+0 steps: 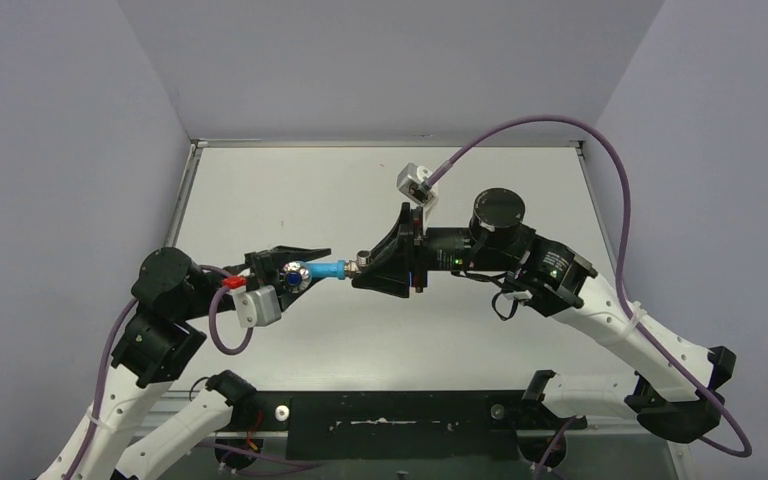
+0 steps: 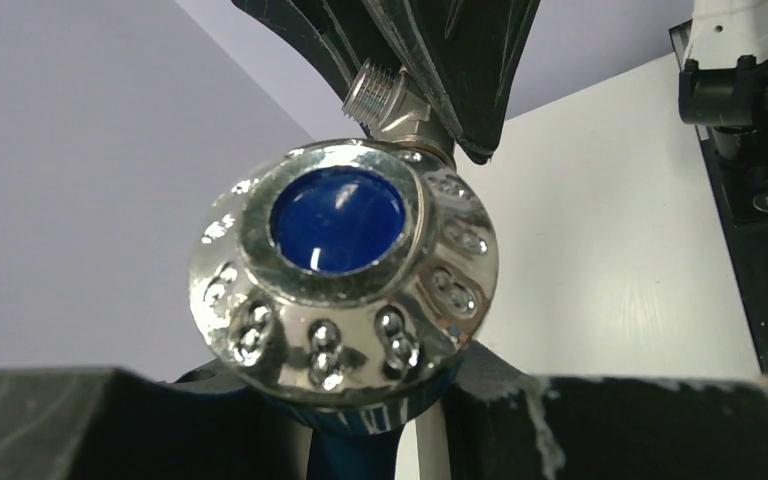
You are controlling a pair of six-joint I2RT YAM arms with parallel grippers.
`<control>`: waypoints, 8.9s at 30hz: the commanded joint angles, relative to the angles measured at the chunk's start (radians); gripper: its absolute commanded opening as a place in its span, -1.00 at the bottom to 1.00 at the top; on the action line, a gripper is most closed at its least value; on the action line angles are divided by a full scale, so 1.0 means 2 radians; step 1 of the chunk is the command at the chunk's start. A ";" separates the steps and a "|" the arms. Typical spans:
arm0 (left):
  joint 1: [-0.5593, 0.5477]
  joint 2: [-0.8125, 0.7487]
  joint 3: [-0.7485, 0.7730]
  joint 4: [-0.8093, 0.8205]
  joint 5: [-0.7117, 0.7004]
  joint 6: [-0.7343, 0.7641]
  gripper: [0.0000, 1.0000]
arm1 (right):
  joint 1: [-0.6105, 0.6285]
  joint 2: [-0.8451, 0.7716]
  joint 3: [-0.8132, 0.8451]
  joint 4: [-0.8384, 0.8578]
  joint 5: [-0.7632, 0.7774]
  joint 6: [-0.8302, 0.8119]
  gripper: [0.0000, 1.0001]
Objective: Install the water faucets
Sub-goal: Screw the water faucet onto the adaptor.
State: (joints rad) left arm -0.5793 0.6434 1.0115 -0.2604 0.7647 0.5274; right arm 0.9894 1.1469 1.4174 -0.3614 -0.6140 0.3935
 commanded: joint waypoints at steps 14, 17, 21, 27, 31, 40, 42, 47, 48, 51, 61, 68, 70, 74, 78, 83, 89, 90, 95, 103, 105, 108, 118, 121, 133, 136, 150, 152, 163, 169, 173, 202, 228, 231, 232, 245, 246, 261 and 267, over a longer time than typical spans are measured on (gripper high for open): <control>0.004 -0.018 0.008 0.080 -0.059 -0.047 -1.00 | -0.038 -0.090 -0.001 0.010 0.080 -0.076 0.17; 0.004 -0.023 0.008 0.106 -0.068 -0.112 -1.00 | -0.038 -0.106 -0.007 0.008 0.109 -0.131 0.21; 0.004 -0.008 0.012 0.181 -0.053 -0.262 -1.00 | -0.038 -0.122 -0.022 0.004 0.165 -0.246 0.26; 0.004 0.026 0.055 0.169 -0.086 -0.407 -1.00 | -0.037 -0.134 -0.037 0.013 0.216 -0.428 0.43; 0.004 0.056 0.093 0.079 -0.093 -0.450 -1.00 | -0.033 -0.138 -0.040 0.012 0.225 -0.551 0.53; 0.004 0.134 0.145 -0.055 -0.031 -0.506 -1.00 | 0.054 -0.142 -0.088 0.020 0.349 -0.766 0.63; 0.004 0.149 0.155 -0.067 -0.011 -0.521 -1.00 | 0.087 -0.136 -0.091 0.024 0.383 -0.791 0.64; 0.005 0.178 0.173 -0.103 0.013 -0.527 -1.00 | 0.164 -0.111 -0.087 0.022 0.461 -0.827 0.66; 0.005 0.179 0.173 -0.105 0.015 -0.527 -1.00 | 0.174 -0.107 -0.087 0.021 0.473 -0.832 0.67; 0.005 0.181 0.171 -0.106 0.018 -0.528 -1.00 | 0.187 -0.094 -0.078 0.001 0.490 -0.828 0.67; 0.005 0.185 0.168 -0.109 0.037 -0.526 -1.00 | 0.187 -0.056 -0.055 -0.016 0.513 -0.807 0.51; 0.005 0.188 0.166 -0.111 0.047 -0.520 -1.00 | 0.187 -0.043 -0.045 -0.008 0.508 -0.792 0.29; 0.005 0.188 0.165 -0.111 0.048 -0.517 -1.00 | 0.186 -0.040 -0.043 -0.009 0.506 -0.783 0.14; 0.004 0.184 0.163 -0.112 0.047 -0.502 -1.00 | 0.185 -0.038 -0.041 -0.010 0.505 -0.768 -0.19; 0.004 0.178 0.162 -0.111 0.045 -0.473 -1.00 | 0.182 -0.042 -0.040 -0.011 0.504 -0.754 -0.52; 0.003 0.172 0.163 -0.113 0.046 -0.425 -1.00 | 0.181 -0.039 -0.030 -0.020 0.488 -0.717 -0.86; 0.001 0.149 0.142 -0.095 0.026 -0.340 -1.00 | 0.181 -0.028 0.006 -0.045 0.461 -0.622 -1.00; 0.001 0.142 0.134 -0.080 0.023 -0.327 -1.00 | 0.181 -0.025 0.014 -0.050 0.461 -0.603 -1.00; 0.001 0.136 0.113 -0.043 0.012 -0.235 -1.00 | 0.181 -0.005 0.054 -0.082 0.442 -0.515 -1.00; 0.001 0.128 0.098 -0.046 -0.003 -0.092 -1.00 | 0.143 0.005 0.082 -0.121 0.336 -0.395 -1.00; 0.001 0.120 0.088 -0.036 -0.005 -0.060 -1.00 | 0.116 0.008 0.090 -0.130 0.284 -0.355 -1.00; 0.001 0.106 0.069 -0.006 0.001 -0.027 -1.00 | 0.085 0.013 0.098 -0.145 0.221 -0.319 -1.00; 0.000 0.077 0.041 0.071 0.019 0.007 -1.00 | 0.009 0.039 0.118 -0.178 0.046 -0.220 -1.00; 0.000 0.078 0.046 0.071 0.027 0.006 -1.00 | -0.012 0.042 0.118 -0.184 0.020 -0.205 -1.00; 0.000 0.068 0.036 0.068 0.027 -0.015 -1.00 | -0.057 0.025 0.118 -0.150 -0.026 -0.154 -0.42; 0.000 0.060 0.022 0.076 0.024 -0.038 -1.00 | -0.058 -0.007 0.104 -0.119 0.016 -0.170 -0.09; 0.001 0.039 0.004 0.141 0.005 -0.368 -1.00 | -0.057 -0.119 0.000 -0.023 0.100 -0.374 0.44; 0.001 0.044 0.018 0.131 -0.003 -0.418 -1.00 | -0.056 -0.119 -0.001 -0.038 0.089 -0.424 0.51; 0.001 0.099 0.101 -0.019 0.029 -0.462 -1.00 | 0.028 -0.103 0.001 -0.076 0.157 -0.587 0.58; 0.002 0.120 0.117 -0.026 0.046 -0.506 -1.00 | 0.152 -0.112 -0.053 -0.034 0.372 -0.726 0.61; 0.002 0.125 0.115 -0.006 0.051 -0.546 -1.00 | 0.200 -0.113 -0.087 0.010 0.461 -0.798 0.64; 0.002 0.126 0.114 -0.008 0.069 -0.541 -1.00 | 0.257 -0.072 -0.097 0.097 0.544 -0.829 -0.51; 0.002 0.083 0.096 -0.084 0.091 -0.114 -1.00 | 0.135 -0.023 0.040 -0.038 0.196 -0.266 -1.00; 0.002 0.077 0.095 -0.080 0.093 -0.090 -1.00 | 0.113 -0.019 0.038 -0.034 0.162 -0.215 -1.00; 0.002 0.075 0.095 -0.079 0.091 -0.083 -1.00 | 0.102 -0.018 0.036 -0.030 0.146 -0.193 -1.00; 0.002 0.061 0.088 -0.084 0.055 -0.039 -1.00 | -0.037 -0.029 -0.054 0.089 -0.015 0.069 -0.54; 0.002 0.060 0.087 -0.083 0.055 -0.039 -1.00 | -0.038 -0.033 -0.054 0.091 -0.009 0.070 -0.43; 0.002 0.046 0.057 -0.026 0.054 -0.120 -1.00 | -0.043 -0.067 -0.012 0.011 0.071 -0.053 0.47; 0.002 0.043 0.030 0.055 0.046 -0.254 -1.00 | -0.043 -0.106 -0.026 0.041 0.120 -0.167 0.53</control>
State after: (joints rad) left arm -0.5743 0.7383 1.0786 -0.3618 0.8574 0.2317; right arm 0.9047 1.0016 1.3445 -0.3599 -0.4641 0.2516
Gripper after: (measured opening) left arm 0.266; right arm 0.764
